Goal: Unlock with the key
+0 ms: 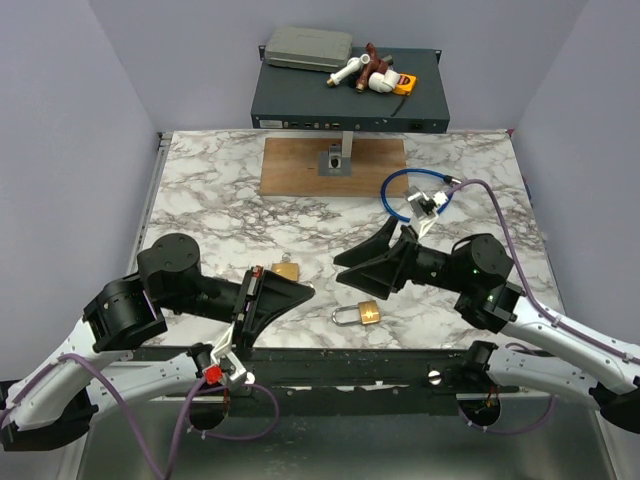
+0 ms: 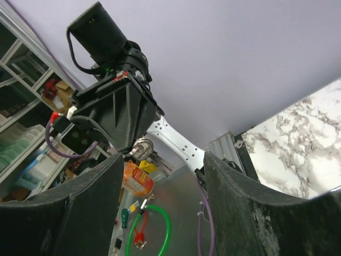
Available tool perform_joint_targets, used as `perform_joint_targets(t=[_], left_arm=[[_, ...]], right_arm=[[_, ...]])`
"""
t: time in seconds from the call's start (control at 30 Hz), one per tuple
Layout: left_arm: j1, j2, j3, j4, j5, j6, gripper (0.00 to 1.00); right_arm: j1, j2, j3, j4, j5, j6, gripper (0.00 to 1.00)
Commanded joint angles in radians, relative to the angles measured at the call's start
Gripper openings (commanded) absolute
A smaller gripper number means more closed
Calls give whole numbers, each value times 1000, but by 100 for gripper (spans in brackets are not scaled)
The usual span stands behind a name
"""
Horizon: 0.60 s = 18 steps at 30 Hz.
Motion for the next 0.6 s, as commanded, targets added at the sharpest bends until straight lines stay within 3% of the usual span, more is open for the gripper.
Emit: perform_joint_targets(t=[0.0,0.33,0.57], left_arm=[[-7,1,5,73,-25,-31,0],[-7,38,55,163,-1,-360,0],[-6,80,81,216,-101,-579,0]], right_arm=[[-2,24,25,-8,-74,19,65],[-1,78,63,10,-175,-75,63],[-1,116,108,21,-229,-113,60]])
